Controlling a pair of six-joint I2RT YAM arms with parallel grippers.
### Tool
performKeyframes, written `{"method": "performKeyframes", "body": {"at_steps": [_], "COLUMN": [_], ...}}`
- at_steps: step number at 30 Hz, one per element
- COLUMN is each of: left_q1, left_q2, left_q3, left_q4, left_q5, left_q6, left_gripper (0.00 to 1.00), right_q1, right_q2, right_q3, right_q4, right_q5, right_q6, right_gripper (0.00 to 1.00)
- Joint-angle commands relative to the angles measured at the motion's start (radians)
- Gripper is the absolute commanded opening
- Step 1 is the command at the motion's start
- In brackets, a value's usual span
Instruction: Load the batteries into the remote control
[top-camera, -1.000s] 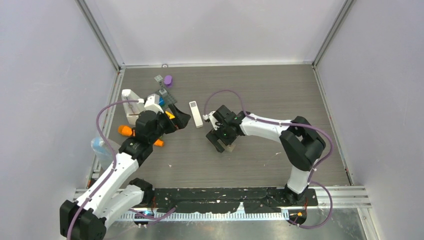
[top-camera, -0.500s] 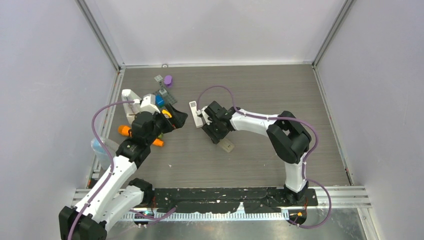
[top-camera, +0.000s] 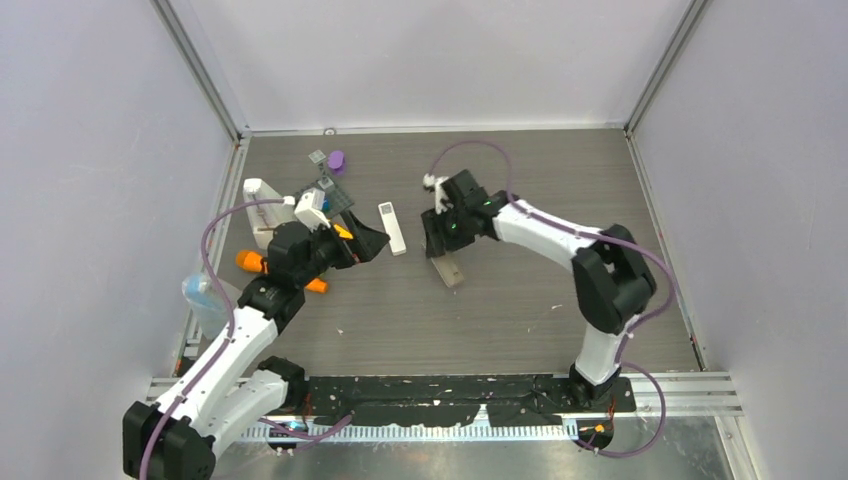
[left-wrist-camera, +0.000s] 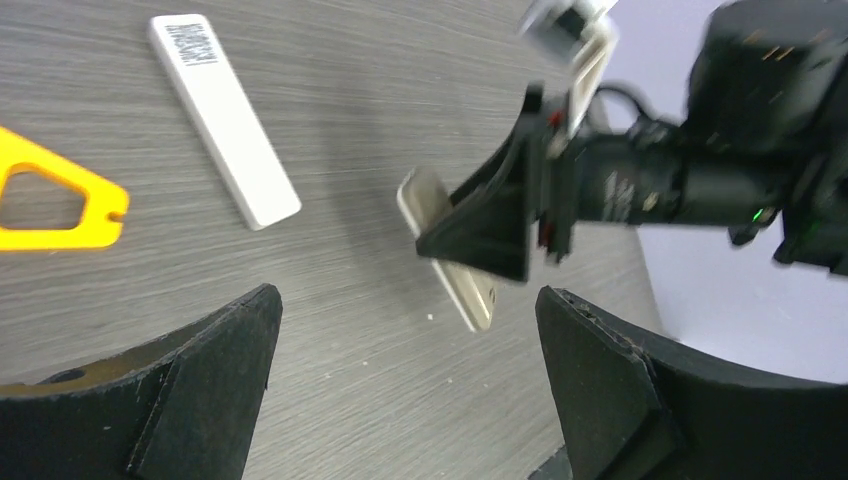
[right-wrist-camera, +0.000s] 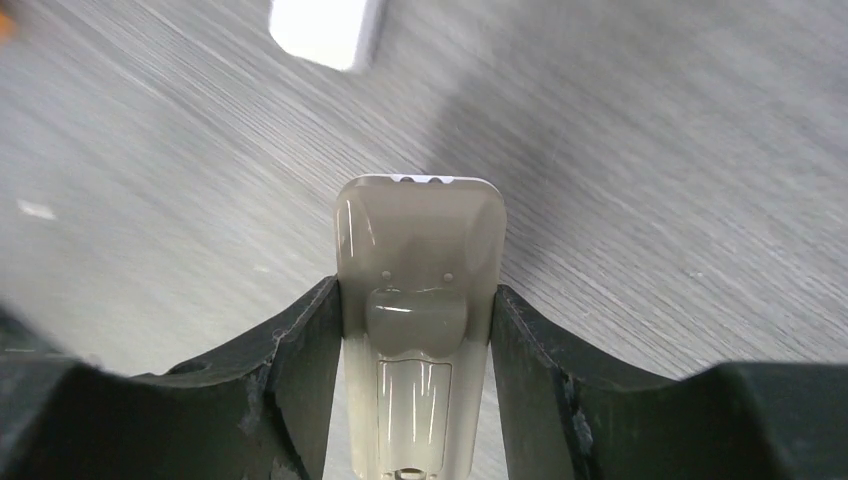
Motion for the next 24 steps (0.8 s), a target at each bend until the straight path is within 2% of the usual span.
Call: {"method": "performKeyframes", "body": {"at_steps": [1, 3, 8, 11, 14, 19, 24], "left_q1": [0.006, 0.006, 0.004, 0.004, 0.000, -0.002, -0.002], "left_q2": [0.015, 0.036, 0.134, 0.225, 0.295, 0.401, 0.499], "left_q3": [0.007, 0.020, 0.086, 0.139, 0.159, 0.146, 0.099], "left_q4": [0.172, 0.216, 0.369, 0.460, 0.640, 0.942, 1.238], "left_q5": [0.166, 0.221, 0.399, 0.491, 0.564, 0.606, 0.581], "left_q6": [-0.024, -0.048, -0.164, -0.252, -0.364, -0.547, -0.746], "left_gripper": [1.00, 1.00, 1.00, 0.99, 1.00, 0.98, 0.83], "right_q1": [-0.088, -0.119, -0.138, -0.138, -0.137, -0.136, -0.137], "right_q2": [-0.198, -0.240, -0.318, -0.354, -0.364, -0.363, -0.361], "right_q3": [0.029, 0.016, -0.009, -0.050, -0.081, -0.102, -0.142], "right_q4": [0.179, 0.240, 0.393, 0.589, 0.708, 0.819, 0.939], "right_q5": [-0.253, -0.363, -0.498, -0.570, -0.607, -0.634, -0.644], "right_q6": [0.217, 0.295, 0.491, 0.651, 0.747, 0.839, 0.931], "right_gripper": [0.26, 0.26, 0.26, 0.26, 0.26, 0.27, 0.27]}}
